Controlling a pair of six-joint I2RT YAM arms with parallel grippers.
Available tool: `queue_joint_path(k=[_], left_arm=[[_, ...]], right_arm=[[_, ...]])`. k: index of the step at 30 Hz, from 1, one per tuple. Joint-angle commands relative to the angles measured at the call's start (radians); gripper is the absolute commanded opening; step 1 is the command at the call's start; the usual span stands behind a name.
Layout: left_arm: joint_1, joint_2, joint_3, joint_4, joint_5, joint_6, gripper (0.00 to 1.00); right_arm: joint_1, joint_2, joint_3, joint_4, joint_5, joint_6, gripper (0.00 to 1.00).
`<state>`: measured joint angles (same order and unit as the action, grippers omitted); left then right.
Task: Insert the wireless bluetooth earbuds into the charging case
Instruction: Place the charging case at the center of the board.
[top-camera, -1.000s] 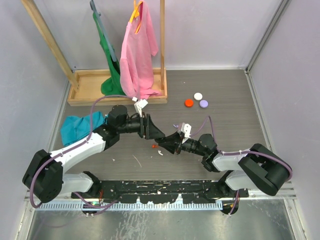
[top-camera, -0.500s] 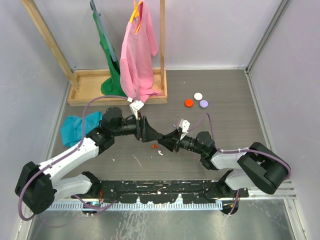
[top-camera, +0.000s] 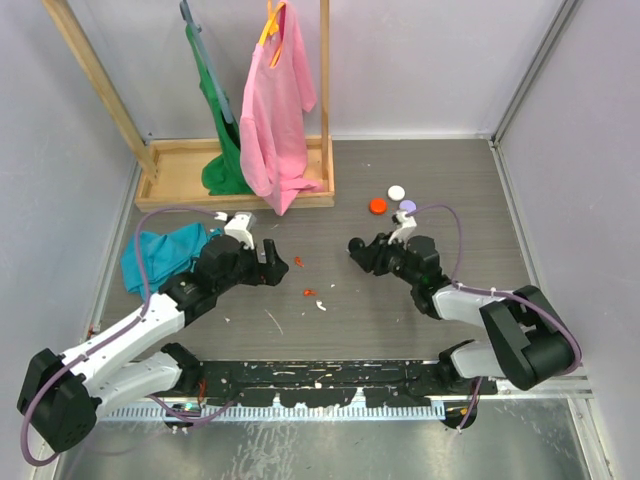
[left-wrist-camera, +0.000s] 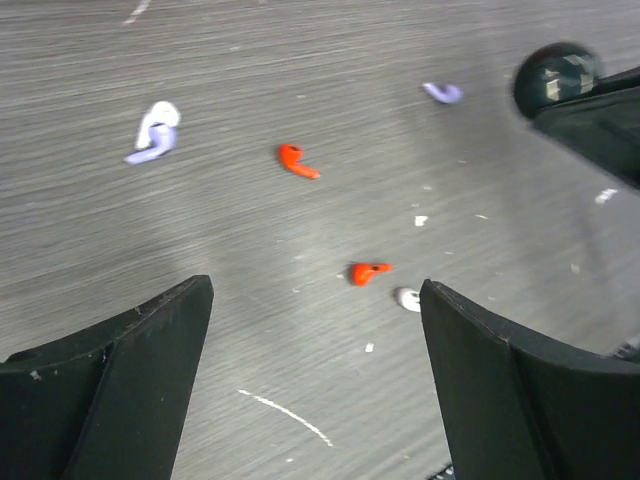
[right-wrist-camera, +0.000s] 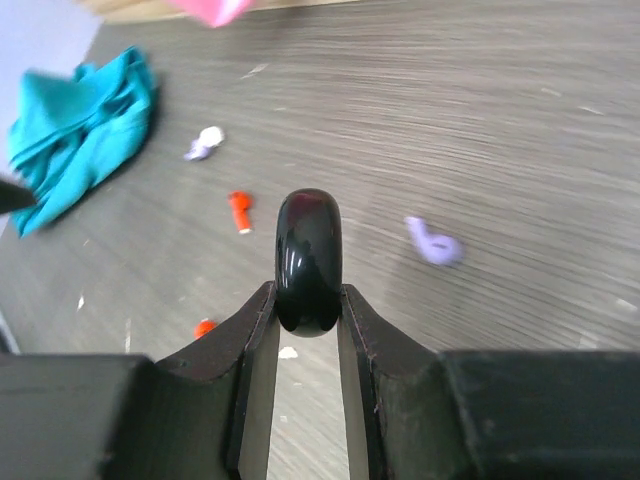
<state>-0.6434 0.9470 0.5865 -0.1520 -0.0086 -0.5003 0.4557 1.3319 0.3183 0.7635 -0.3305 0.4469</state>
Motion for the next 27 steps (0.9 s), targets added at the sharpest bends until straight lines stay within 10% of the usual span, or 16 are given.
queue_joint_path(k=[1, 14, 27], left_arm=[[0.009, 0.005, -0.016, 0.009, -0.193, 0.042, 0.9], [0.061, 0.071, -0.141, 0.185, -0.287, 0.046, 0.99], [0.062, 0.076, -0.134, 0.149, -0.277, 0.039, 0.98]], right_arm=[[-0.139, -0.026, 0.028, -0.139, 0.046, 0.17, 0.05], [-0.462, 0.115, 0.095, -0.309, 0.095, 0.283, 0.15], [-0.49, -0.013, 0.159, -0.65, 0.21, 0.141, 0.64]])
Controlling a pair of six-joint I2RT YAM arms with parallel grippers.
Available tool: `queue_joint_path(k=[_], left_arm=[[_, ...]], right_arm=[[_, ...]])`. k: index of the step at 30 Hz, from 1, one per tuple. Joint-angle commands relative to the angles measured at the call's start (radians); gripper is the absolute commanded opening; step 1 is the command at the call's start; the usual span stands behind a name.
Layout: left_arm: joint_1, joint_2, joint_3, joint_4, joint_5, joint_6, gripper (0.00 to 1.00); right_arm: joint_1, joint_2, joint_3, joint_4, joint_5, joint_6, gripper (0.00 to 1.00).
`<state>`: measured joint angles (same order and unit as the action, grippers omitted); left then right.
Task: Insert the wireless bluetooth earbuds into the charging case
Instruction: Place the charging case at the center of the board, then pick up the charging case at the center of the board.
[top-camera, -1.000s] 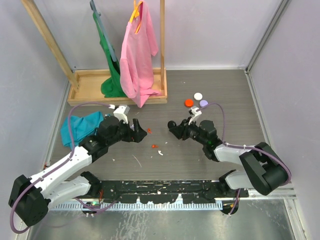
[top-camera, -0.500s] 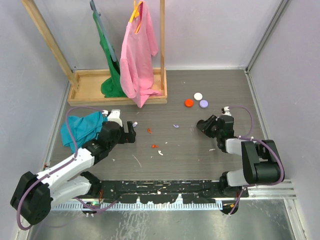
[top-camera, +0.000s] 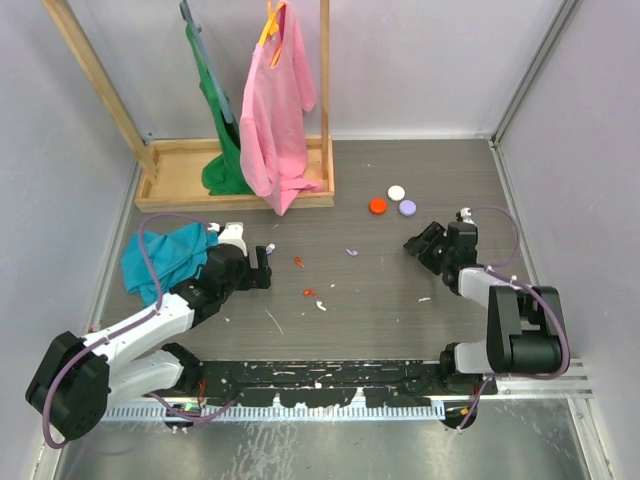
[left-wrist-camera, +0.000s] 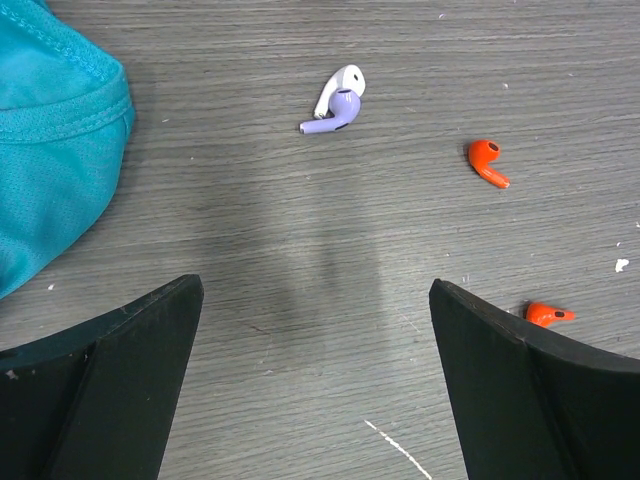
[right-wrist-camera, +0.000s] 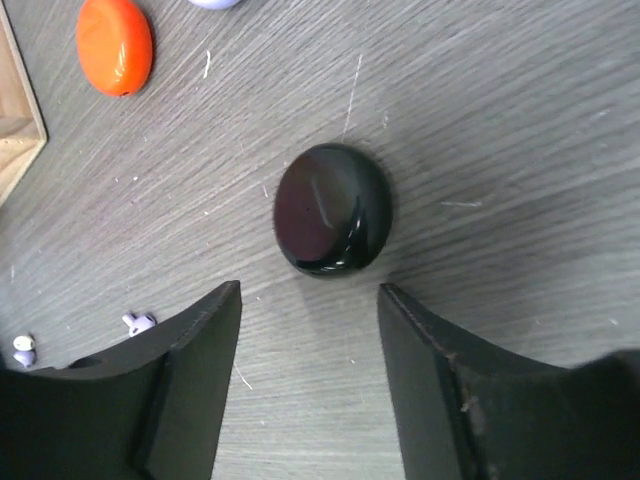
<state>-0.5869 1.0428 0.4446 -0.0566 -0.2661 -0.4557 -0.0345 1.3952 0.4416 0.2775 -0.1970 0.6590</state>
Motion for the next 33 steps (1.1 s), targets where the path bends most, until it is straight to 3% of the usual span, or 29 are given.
queue_joint_path(k=[1, 7, 15, 23, 33], left_arm=[[0.006, -0.023, 0.008, 0.052, -0.018, -0.006, 0.98], [0.006, -0.029, 0.006, 0.052, -0.011, -0.002, 0.98], [0.006, -0.044, -0.001, 0.056, -0.004, 0.012, 0.98], [0.006, -0.06, -0.008, 0.059, -0.02, 0.02, 0.98], [0.006, -0.068, -0.012, 0.069, 0.001, 0.02, 0.98]], right_arm=[[0.005, -0.096, 0.045, -0.189, 0.095, -0.087, 0.68], [0.179, -0.16, 0.149, -0.248, 0.287, -0.221, 0.72], [0.359, 0.064, 0.369, -0.16, 0.468, -0.38, 0.75], [0.4, 0.353, 0.582, -0.102, 0.562, -0.448, 0.74], [0.41, 0.536, 0.725, -0.096, 0.605, -0.446, 0.68]])
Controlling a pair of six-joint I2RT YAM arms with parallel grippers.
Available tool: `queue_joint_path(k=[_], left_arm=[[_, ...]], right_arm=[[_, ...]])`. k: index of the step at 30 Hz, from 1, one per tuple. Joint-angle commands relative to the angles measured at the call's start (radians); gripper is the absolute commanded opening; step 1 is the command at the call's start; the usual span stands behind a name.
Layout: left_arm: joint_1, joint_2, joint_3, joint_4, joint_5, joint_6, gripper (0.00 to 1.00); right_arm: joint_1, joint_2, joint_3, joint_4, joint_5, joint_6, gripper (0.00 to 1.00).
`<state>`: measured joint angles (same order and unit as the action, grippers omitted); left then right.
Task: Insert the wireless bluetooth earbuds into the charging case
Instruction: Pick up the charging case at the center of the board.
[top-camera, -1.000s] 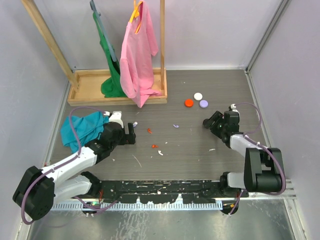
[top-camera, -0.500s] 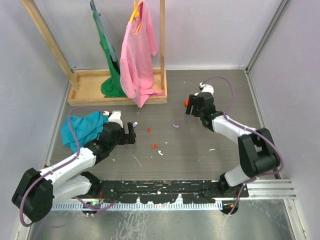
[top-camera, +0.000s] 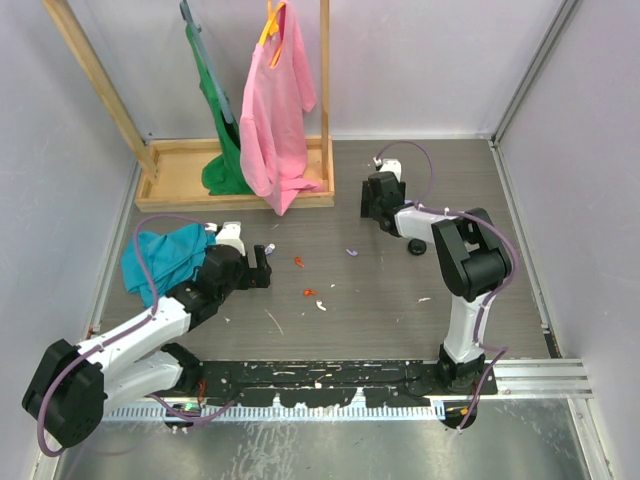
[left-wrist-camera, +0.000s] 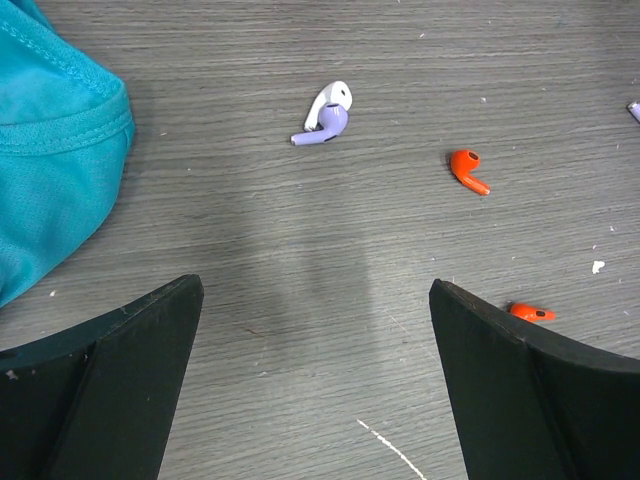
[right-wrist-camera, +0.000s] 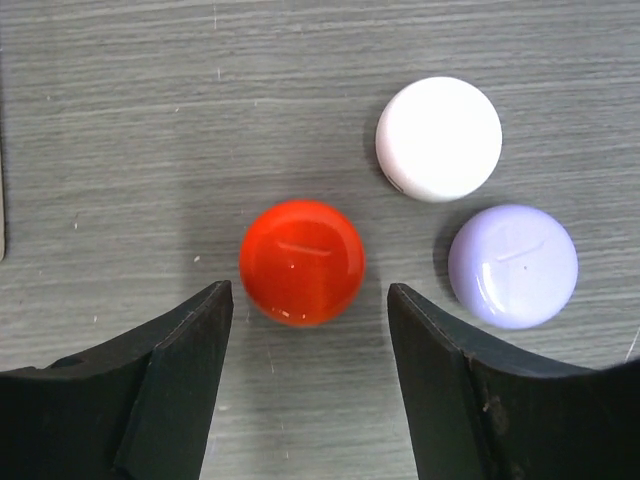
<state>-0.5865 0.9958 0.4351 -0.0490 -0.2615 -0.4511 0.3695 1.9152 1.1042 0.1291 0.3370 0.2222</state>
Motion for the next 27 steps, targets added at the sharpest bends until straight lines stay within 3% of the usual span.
queue_joint_path(k=[1, 15, 27], left_arm=[[0.005, -0.021, -0.001, 0.061, -0.002, 0.015, 0.98], [0.005, -0.028, -0.006, 0.073, 0.03, 0.012, 0.98], [0.007, -0.027, -0.02, 0.132, 0.123, -0.026, 0.99]], right_arm=[[0.008, 0.024, 0.067, 0.053, 0.074, -0.009, 0.67], [0.008, 0.086, 0.067, 0.05, 0.033, -0.02, 0.51], [0.1, -0.169, -0.187, 0.095, -0.033, -0.054, 0.47]])
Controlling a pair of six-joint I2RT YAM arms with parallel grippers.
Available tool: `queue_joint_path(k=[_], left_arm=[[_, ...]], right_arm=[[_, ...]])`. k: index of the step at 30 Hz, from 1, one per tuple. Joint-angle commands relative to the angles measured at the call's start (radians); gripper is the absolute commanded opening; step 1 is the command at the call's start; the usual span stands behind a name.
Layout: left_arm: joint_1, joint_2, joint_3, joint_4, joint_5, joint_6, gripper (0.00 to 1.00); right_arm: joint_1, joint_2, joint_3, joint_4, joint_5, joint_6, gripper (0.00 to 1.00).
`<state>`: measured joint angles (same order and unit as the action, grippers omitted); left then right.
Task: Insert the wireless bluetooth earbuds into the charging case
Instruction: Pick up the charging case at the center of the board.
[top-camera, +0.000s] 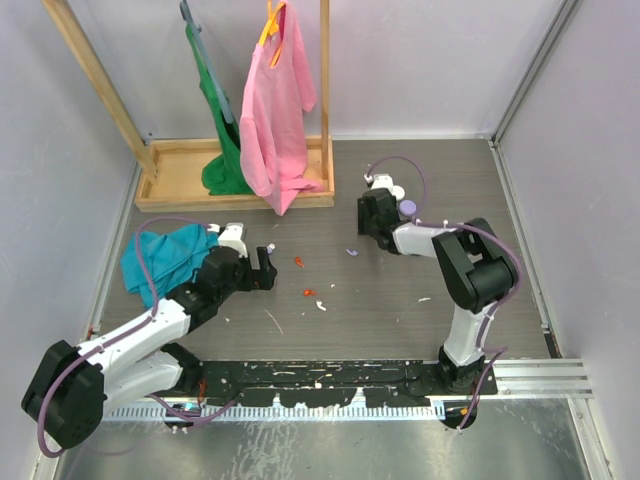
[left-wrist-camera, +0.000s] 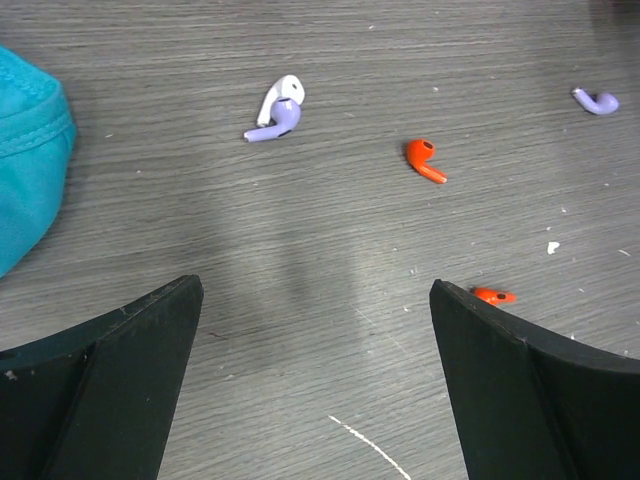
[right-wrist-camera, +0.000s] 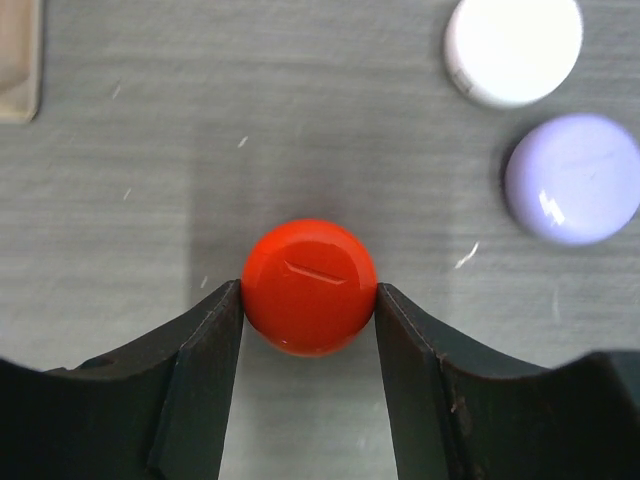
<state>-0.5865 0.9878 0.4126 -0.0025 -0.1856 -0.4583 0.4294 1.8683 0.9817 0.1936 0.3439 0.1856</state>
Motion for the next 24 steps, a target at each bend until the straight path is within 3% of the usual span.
queue_joint_path(k=[1, 7, 15, 24], left_arm=[[0.008, -0.021, 0.004, 0.086, 0.054, -0.021, 0.99], [0.008, -0.037, 0.067, 0.016, 0.094, -0.053, 0.99], [0.01, -0.128, 0.123, -0.027, 0.202, -0.17, 0.96], [0.011, -0.168, 0.212, -0.041, 0.321, -0.227, 0.92]], right_arm=[[0.053, -0.148, -0.086, 0.035, -0.045, -0.022, 0.47], [0.134, -0.33, -0.22, 0.088, -0.09, -0.067, 0.47], [0.251, -0.571, -0.416, 0.299, -0.208, -0.18, 0.46], [0.452, -0.653, -0.559, 0.605, -0.283, -0.455, 0.46]])
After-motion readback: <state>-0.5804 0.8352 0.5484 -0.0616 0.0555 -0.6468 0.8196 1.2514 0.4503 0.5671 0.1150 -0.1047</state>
